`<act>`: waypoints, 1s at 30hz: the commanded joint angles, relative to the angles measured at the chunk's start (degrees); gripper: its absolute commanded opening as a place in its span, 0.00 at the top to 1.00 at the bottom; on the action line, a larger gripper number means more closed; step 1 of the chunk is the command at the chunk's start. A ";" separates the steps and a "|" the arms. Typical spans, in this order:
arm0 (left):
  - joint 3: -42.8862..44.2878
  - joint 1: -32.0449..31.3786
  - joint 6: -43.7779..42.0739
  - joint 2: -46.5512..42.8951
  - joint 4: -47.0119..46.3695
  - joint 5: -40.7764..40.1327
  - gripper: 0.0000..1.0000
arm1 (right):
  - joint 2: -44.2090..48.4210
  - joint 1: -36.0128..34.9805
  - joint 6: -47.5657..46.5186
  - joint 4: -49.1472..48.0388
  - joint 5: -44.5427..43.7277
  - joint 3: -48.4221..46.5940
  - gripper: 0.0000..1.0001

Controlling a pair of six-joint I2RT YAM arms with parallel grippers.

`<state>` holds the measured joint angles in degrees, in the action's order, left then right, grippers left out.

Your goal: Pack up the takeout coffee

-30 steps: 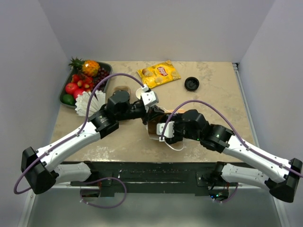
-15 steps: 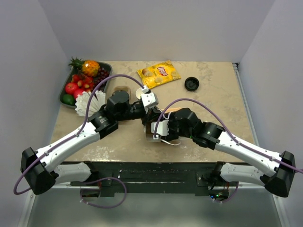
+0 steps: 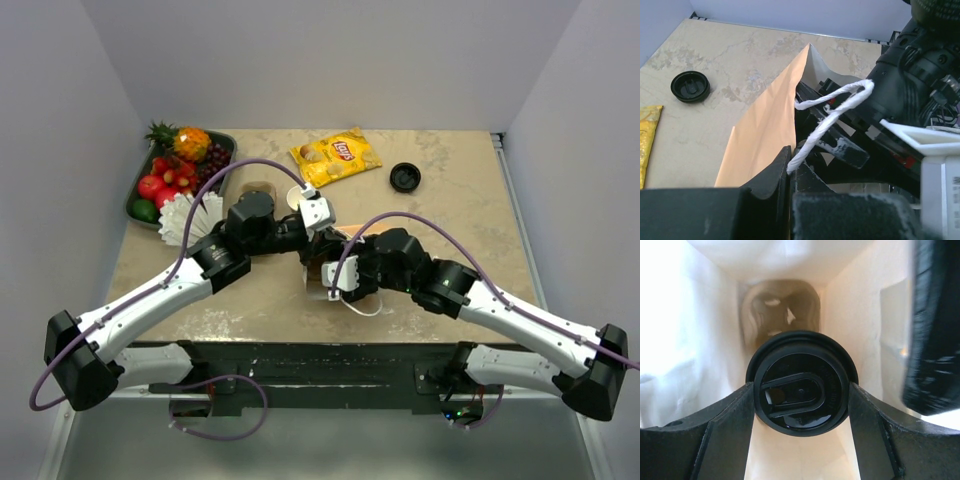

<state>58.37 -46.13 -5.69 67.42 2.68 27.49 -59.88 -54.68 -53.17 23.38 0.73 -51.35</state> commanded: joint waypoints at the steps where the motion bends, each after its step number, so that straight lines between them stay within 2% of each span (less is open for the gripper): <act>1: 0.34 -0.10 -1.51 0.78 -0.65 2.31 1.00 | 2.22 0.10 0.52 -2.19 8.65 -0.41 1.00; 5: 0.25 -0.19 -1.16 0.96 -1.80 2.66 1.00 | -1.28 0.10 0.87 -5.61 13.68 0.64 1.00; 17: 0.69 -0.10 0.16 0.96 -1.80 2.66 1.00 | -8.50 0.01 2.81 -14.58 7.10 0.55 1.00; 30: 2.01 -0.10 0.68 2.89 -0.92 2.66 1.00 | -6.66 0.01 1.75 -10.72 -0.38 -2.87 1.00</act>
<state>58.78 -45.12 -5.78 69.38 0.73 26.39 -67.85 -55.13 -52.18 15.25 4.91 -50.54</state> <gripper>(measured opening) 0.028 0.701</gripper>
